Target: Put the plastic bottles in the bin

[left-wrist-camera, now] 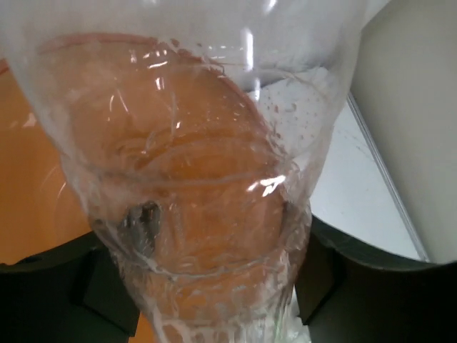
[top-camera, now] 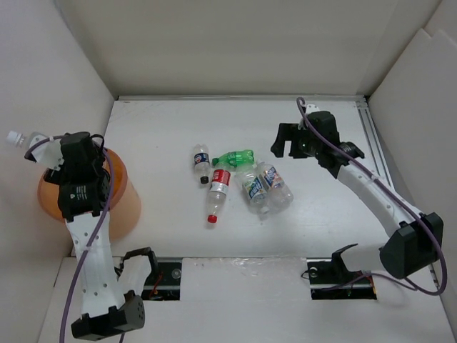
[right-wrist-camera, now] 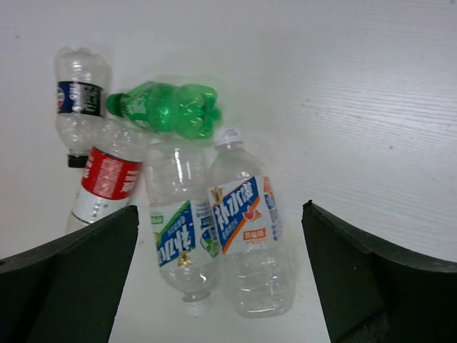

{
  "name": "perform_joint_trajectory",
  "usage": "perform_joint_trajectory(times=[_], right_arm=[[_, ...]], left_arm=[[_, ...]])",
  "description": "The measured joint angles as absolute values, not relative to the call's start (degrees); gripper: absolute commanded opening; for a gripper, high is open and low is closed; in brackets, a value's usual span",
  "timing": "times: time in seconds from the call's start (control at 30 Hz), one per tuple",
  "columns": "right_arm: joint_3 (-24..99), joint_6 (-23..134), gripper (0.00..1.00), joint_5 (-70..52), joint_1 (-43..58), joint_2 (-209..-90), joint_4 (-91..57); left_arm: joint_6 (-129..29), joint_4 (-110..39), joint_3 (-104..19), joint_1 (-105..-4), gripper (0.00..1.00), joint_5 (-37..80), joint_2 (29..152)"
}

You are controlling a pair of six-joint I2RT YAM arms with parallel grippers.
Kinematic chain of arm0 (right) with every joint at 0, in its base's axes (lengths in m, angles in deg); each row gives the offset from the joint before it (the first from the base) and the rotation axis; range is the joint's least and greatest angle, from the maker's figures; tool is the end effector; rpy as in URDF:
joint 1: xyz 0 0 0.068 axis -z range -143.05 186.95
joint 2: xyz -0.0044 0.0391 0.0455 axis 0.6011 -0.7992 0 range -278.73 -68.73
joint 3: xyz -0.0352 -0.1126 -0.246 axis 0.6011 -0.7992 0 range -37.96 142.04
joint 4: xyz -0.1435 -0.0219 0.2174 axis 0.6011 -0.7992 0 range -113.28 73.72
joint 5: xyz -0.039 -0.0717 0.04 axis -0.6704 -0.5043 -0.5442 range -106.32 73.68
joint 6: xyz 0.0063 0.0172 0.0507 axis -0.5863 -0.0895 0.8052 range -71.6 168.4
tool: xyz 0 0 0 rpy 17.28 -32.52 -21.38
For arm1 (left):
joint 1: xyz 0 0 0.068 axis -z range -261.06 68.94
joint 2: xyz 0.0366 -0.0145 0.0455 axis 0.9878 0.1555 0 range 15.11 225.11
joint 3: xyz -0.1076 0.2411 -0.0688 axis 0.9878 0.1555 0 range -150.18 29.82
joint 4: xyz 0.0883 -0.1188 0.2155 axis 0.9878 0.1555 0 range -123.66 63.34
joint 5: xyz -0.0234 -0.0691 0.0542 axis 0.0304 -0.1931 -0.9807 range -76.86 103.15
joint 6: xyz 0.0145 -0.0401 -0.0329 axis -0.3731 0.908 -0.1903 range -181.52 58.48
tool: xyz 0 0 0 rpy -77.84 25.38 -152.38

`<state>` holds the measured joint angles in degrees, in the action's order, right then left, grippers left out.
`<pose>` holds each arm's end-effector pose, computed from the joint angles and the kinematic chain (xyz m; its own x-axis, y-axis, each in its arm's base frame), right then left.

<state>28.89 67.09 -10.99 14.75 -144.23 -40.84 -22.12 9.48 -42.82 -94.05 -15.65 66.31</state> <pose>0.2735 0.1151 0.3317 -0.6239 0.0901 -0.7763 -0.2619 0.9118 0.3163 0.1505 0.0523 0.4259 0.1235 -0.5423 -0.8310 -0.7180 0.5293 -0.4521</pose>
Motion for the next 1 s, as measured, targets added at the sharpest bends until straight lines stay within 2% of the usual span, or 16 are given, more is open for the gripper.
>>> perform_joint_trajectory(times=[0.03,0.1,0.4,0.7,0.87,0.97,1.0], right_arm=[[28.9,66.9,1.0,-12.1,14.6,-144.6,-41.5],[28.9,66.5,1.0,-14.3,14.2,-145.4,-42.8],[28.6,66.1,1.0,-20.3,11.7,-149.0,-44.2],[28.6,66.2,0.99,-22.6,6.8,-161.3,-44.2],[28.8,66.8,0.94,-24.2,6.1,-166.3,-44.1],[29.3,67.4,0.86,-25.0,6.1,-169.4,-44.1],[29.6,67.6,0.79,-25.4,6.1,-170.4,-44.1]], left_arm=[[-21.7,9.7,-42.8,-94.0,0.82,-16.3,65.7],[-21.0,9.9,-42.8,-94.0,1.0,-17.2,64.8],[-20.8,9.5,-42.3,-94.1,1.0,-15.1,62.1],[-29.6,3.0,-41.2,-93.9,1.0,5.2,66.7],[-34.1,0.6,-41.2,-91.1,1.0,15.4,74.4],[-35.6,-0.4,-41.2,-91.1,1.0,19.3,75.1],[-36.0,-0.7,-41.2,-91.1,1.0,20.7,75.0]])
